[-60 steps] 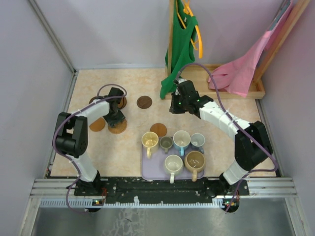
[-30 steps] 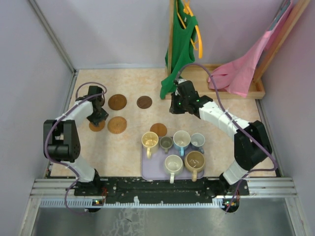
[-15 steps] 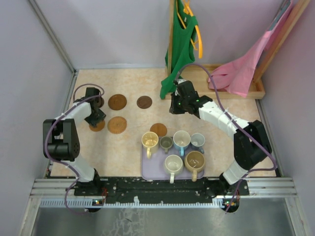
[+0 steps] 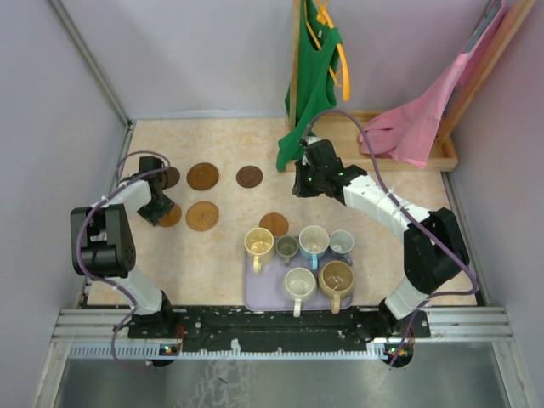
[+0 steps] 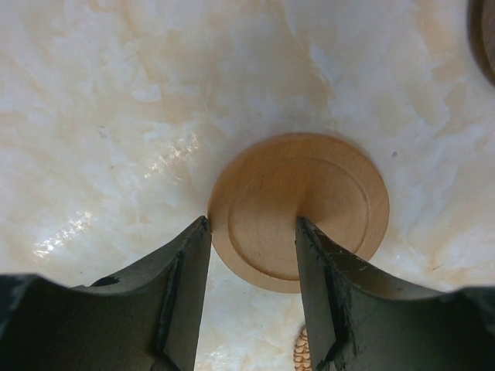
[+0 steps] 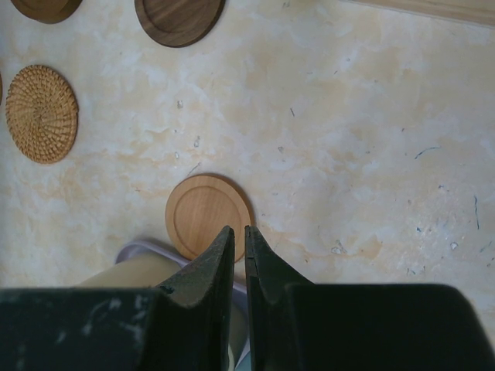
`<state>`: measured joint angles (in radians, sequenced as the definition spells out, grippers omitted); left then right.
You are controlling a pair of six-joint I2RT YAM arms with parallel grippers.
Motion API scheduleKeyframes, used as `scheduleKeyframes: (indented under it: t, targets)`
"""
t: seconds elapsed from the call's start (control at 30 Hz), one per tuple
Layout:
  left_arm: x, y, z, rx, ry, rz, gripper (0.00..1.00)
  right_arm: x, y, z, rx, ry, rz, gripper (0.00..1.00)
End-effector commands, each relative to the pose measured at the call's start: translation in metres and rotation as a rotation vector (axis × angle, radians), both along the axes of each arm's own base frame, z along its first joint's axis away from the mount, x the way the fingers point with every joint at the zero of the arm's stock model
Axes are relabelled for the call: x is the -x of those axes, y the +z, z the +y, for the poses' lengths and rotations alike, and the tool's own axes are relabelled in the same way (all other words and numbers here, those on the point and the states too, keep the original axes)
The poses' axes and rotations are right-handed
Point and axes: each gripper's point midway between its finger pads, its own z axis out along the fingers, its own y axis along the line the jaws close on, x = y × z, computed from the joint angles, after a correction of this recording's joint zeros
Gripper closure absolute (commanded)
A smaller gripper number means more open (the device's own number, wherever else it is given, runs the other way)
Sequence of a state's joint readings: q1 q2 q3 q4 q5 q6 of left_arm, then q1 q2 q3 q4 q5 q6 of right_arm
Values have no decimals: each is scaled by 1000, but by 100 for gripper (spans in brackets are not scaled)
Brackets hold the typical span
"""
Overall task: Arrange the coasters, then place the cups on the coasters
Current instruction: Move the coaster to the center of the board.
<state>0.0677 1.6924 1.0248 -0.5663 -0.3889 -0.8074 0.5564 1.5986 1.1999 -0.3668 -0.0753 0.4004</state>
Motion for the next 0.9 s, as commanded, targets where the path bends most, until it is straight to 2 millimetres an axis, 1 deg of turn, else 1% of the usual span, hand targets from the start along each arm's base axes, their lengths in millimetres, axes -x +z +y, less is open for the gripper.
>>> scheduleKeyframes:
  t: [0.0,0.43,0.87]
  targets:
    - [18,-22,9,16,50,57,46,-10,21,8,-26,16,-67,88]
    - [46,-31,37,-3,123,119,46,-10,19,9,-29,19,-64,88]
    - [57,-28,52,-15,139,127,46,-12,18,12,-38,20,-62,88]
